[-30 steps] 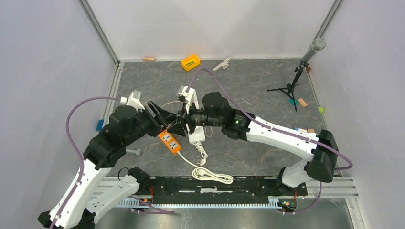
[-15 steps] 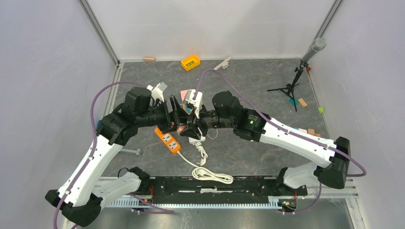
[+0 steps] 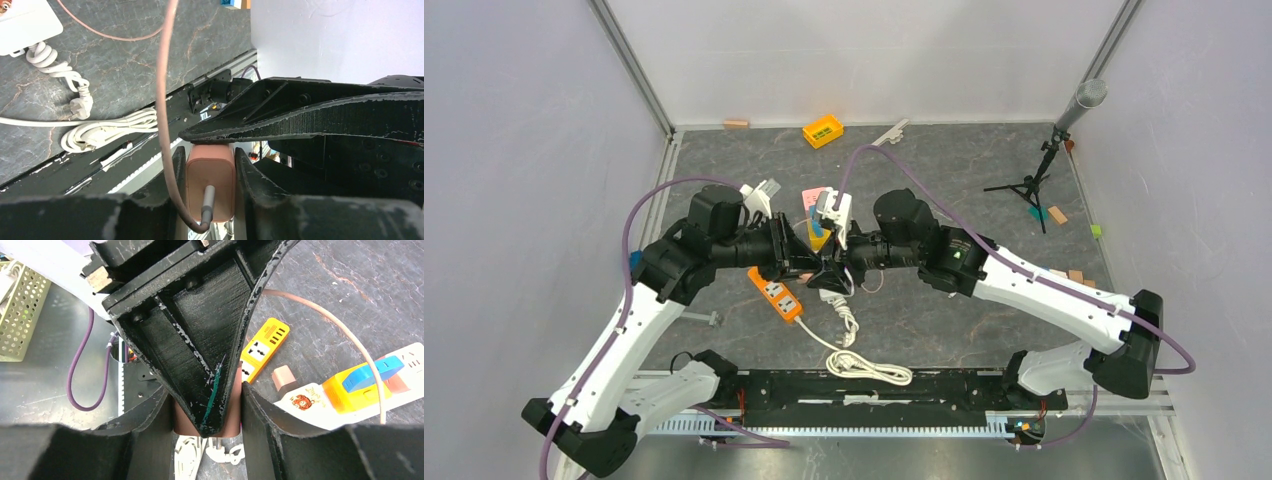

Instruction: Insert the plug

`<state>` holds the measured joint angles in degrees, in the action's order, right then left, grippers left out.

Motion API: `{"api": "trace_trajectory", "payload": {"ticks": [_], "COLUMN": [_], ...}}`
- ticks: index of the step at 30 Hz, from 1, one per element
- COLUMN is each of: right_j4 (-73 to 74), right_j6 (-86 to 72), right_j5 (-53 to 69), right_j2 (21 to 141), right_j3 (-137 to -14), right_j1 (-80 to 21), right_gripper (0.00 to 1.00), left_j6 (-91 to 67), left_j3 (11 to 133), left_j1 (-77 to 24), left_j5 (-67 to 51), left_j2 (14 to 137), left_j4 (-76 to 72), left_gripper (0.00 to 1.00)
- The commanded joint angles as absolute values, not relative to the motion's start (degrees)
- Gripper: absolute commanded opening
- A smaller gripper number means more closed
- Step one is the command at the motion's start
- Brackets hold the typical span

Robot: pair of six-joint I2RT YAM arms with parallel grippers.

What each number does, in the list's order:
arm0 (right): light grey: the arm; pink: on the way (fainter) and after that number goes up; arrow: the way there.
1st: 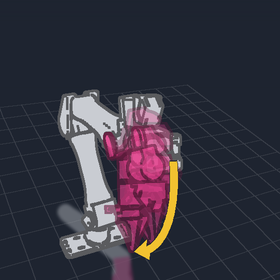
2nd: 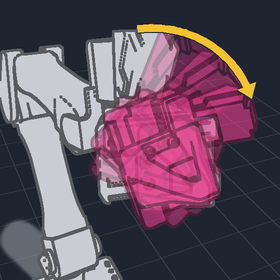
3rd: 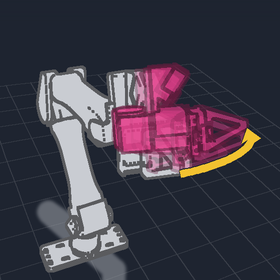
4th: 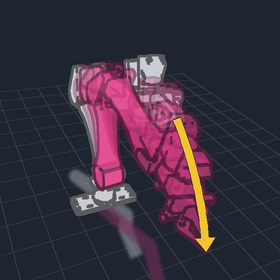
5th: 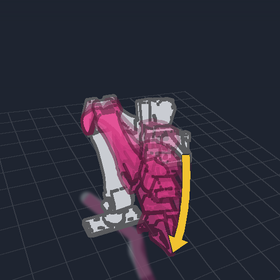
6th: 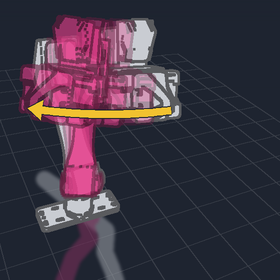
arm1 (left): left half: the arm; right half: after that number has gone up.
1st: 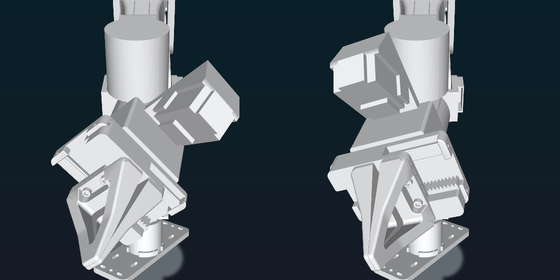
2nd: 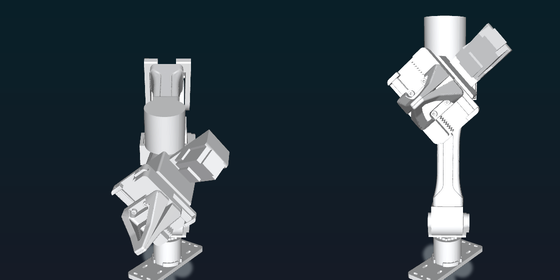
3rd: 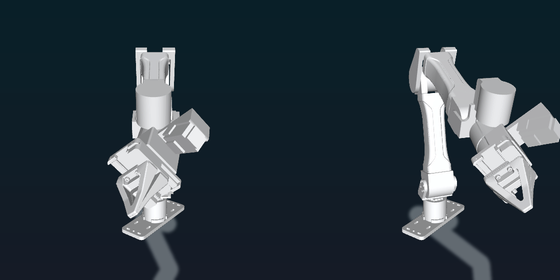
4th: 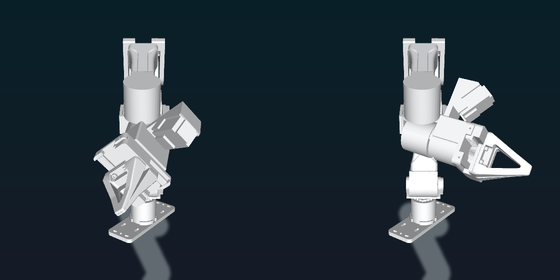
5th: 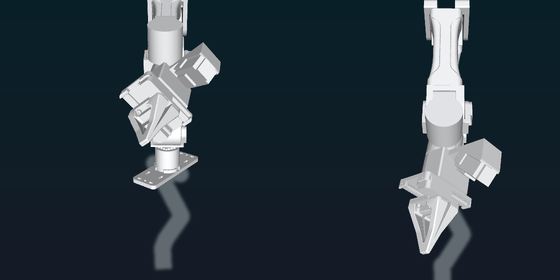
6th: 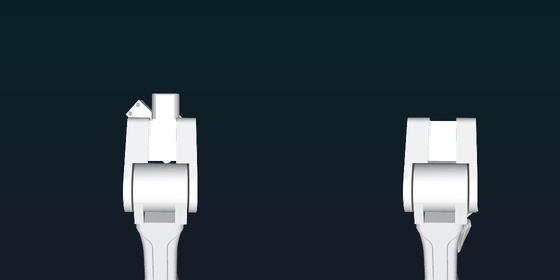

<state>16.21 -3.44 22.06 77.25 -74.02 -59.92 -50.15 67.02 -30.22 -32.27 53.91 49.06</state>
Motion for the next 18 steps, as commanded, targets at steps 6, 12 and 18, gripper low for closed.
{"api": "trace_trajectory", "payload": {"ticks": [6, 12, 18], "right_j4": [12.6, 11.2, 10.3], "right_j6": [-6.2, -13.0, -19.5], "right_j5": [14.9, 10.2, 6.8], "right_j2": [74.1, 72.0, 68.8], "right_j3": [-71.2, -65.0, -58.3], "right_j1": [-58.9, -56.1, -53.3], "right_gripper": [0.58, 0.98, 0.98], "left_j6": [-47.9, -50.0, -53.8], "left_j3": [66.3, 64.2, 58.1], "left_j1": [-30.0, -30.0, -30.0], "left_j5": [-26.7, -8.5, 0.5], "left_j2": [51.9, 48.5, 48.2], "left_j4": [53.7, 59.8, 61.9], "left_gripper": [0.02, 0.02, 0.02]}}
